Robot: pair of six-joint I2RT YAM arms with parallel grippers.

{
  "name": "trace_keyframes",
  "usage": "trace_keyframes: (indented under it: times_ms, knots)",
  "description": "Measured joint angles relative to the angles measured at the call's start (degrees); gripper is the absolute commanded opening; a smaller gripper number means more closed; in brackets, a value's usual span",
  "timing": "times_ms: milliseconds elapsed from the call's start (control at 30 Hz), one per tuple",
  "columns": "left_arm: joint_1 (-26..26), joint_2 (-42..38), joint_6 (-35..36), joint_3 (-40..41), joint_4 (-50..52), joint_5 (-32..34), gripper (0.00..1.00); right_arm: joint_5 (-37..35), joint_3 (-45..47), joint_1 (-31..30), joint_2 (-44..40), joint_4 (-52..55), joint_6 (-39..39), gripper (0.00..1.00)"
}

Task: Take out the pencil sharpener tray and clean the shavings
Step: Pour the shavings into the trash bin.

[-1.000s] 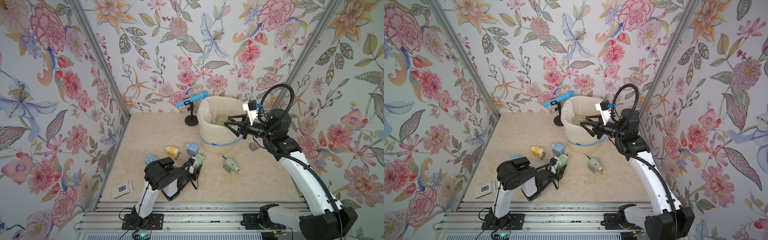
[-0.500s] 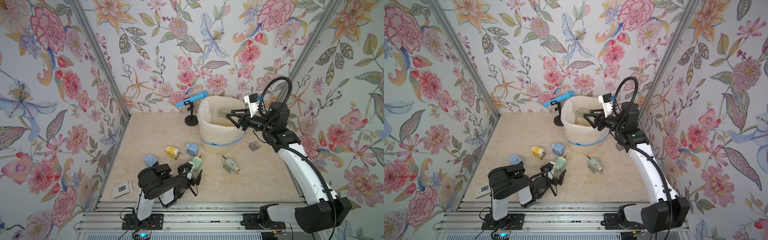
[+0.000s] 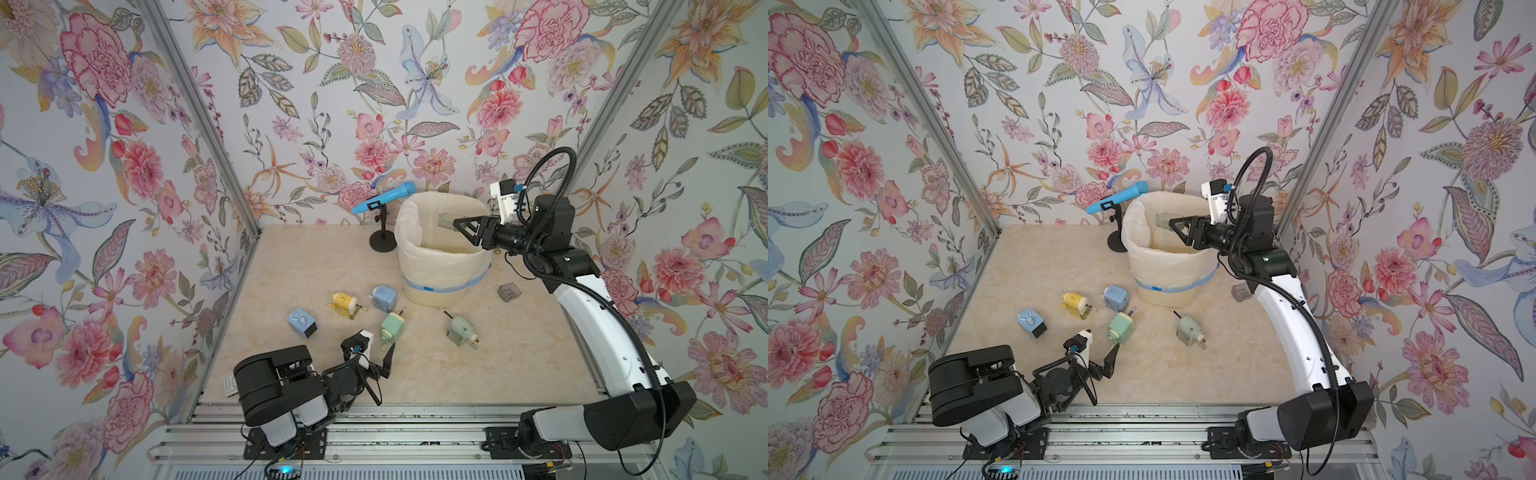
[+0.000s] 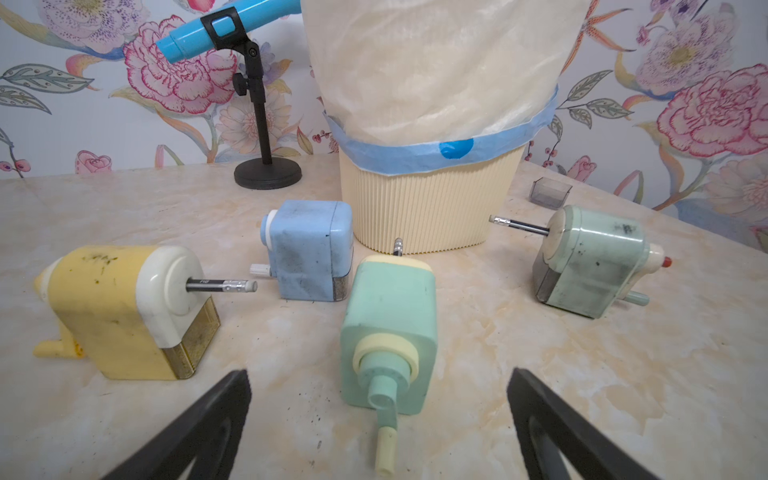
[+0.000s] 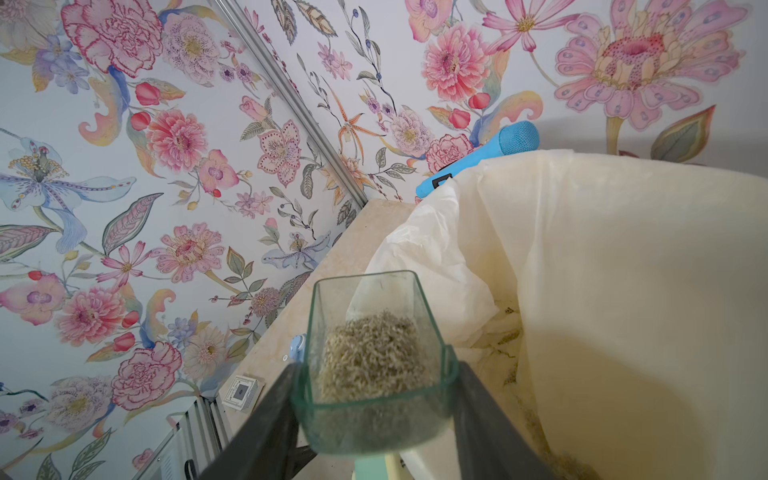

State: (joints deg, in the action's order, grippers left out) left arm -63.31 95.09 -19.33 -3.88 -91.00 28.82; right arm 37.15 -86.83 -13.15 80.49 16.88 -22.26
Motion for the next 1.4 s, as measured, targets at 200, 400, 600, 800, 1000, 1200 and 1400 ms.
trace_keyframes:
  times_ms: [200,400,600,800,1000,1200,1400]
  knots:
    - [-2.0,-8.6,0.7,0.0,0.8,2.8,1.00,-0.3,-4.1,0.1,3.5,0.5,-11.2,0.40]
    - [-2.4,-21.6,2.1,0.0,9.6,5.6,1.00,0.2,-9.0,0.6,5.9,-1.9,-27.5,0.39]
    - [-2.4,-32.6,5.0,0.0,19.6,8.1,1.00,-0.3,-9.7,0.0,6.3,-6.7,-43.3,0.39]
    - [-2.5,-40.4,5.9,-0.2,27.9,9.1,1.00,-5.3,-4.9,-1.8,5.0,-11.9,-57.7,0.35]
    - [-2.5,-44.5,6.8,-2.8,35.5,9.0,1.00,-14.3,-2.0,-5.9,3.1,-13.6,-67.3,0.37]
    - [-2.6,-48.8,7.0,-6.5,42.7,8.4,1.00,-24.8,1.5,-10.4,-0.9,-17.8,-74.5,0.37]
    - [-2.6,-54.1,6.7,-9.0,49.7,7.8,1.00,-35.7,12.0,-15.6,-5.0,-26.2,-80.6,0.37]
